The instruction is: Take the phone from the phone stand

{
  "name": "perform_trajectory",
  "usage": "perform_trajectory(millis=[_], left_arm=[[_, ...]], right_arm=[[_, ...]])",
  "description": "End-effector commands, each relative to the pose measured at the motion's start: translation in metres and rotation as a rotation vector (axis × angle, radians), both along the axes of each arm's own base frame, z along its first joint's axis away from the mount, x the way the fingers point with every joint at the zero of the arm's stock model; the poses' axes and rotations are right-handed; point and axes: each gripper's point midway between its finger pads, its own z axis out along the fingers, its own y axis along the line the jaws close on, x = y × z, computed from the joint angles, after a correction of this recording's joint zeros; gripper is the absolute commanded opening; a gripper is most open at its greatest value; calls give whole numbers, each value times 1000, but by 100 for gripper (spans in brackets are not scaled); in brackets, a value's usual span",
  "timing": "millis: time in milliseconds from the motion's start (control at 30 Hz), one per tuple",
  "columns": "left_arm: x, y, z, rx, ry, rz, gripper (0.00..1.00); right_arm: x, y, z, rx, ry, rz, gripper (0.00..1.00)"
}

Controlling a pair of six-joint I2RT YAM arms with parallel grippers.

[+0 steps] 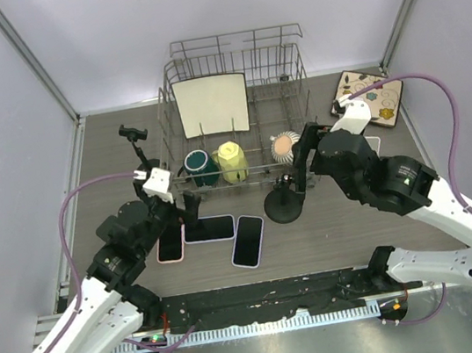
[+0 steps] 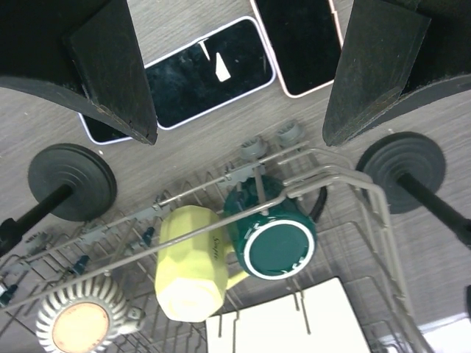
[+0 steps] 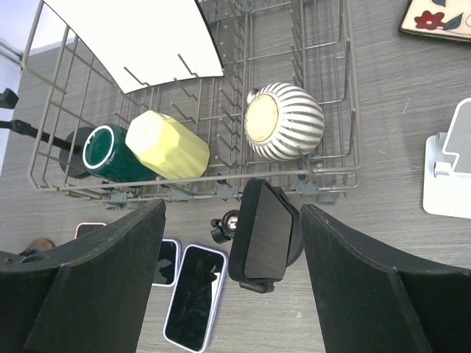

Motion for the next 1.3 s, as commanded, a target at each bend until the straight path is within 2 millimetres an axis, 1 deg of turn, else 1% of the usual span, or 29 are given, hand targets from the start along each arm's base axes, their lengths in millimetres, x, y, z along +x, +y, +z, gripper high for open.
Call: perform_trajectory(millis=[0,33,67,100,133,167,200,233,300,333,367,400,433,467,500,567,633,733,800,867,900,933,967,1033,1100,1133,1167,1267], left_arm=[[-2,-33,23,-123,3,-118,100],[-3,-37,25,-138,11,-135,100],[-1,-45,21,-140,38,-154,100],[-4,-53,19,-147,53,-195,100],[-4,-58,20,-148,55,-212,100],[-1,-63,17,-143,67,-225,100],[-1,-67,15,-135,73,-239,100],[-2,-73,17,-136,74,-267,100],[0,-85,10,-122,93,-304,100],[1,-91,14,-129,84,-318,100],[2,-95,12,-127,89,-329,100],[3,-101,6,-115,108,-341,100],[4,-105,8,-116,102,-345,100],[6,-108,7,-111,104,-347,100],[8,-113,2,-103,118,-350,100],[12,-119,7,-107,102,-354,100],[16,-127,7,-109,102,-361,100],[16,-137,8,-104,100,-389,100],[15,-144,8,-92,94,-412,100],[15,-148,7,-83,92,-425,100],[13,-152,5,-80,94,-438,100],[12,-155,6,-82,91,-455,100],[11,-159,3,-76,96,-469,100],[8,-166,5,-75,86,-501,100],[5,-173,1,-66,92,-530,100],[4,-178,3,-70,84,-548,100],[2,-181,2,-68,84,-559,100],[0,-191,2,-64,81,-597,100]], right_arm=[[-1,1,0,-46,7,28,79],[-2,3,-4,-44,17,43,79],[-1,8,-6,-29,14,53,79],[0,11,-16,-33,30,59,79],[0,17,-21,-15,42,70,79],[1,21,-23,4,41,71,77],[2,24,-30,-2,55,71,76],[5,25,-35,6,61,45,75],[6,24,-42,-12,67,12,74],[5,28,-45,-33,67,10,74],[7,24,-46,-65,55,-21,73],[8,23,-43,-80,42,-41,73],[9,26,-49,-114,47,-48,72],[10,18,-51,-147,46,-92,71],[11,17,-48,-155,44,-113,70],[13,11,-55,-208,56,-153,68],[15,5,-56,-228,47,-191,66],[13,-3,-62,-262,46,-217,63],[12,-5,-61,-267,37,-213,60],[14,-4,-59,-253,21,-204,57],[13,-4,-60,-255,19,-199,55],[14,-5,-60,-267,16,-197,51],[14,-5,-61,-271,15,-199,50],[15,-5,-64,-285,17,-196,47],[15,-4,-69,-291,19,-192,46],[15,-5,-70,-294,17,-193,46],[15,-4,-75,-297,20,-192,46],[17,-5,-78,-303,16,-195,46]])
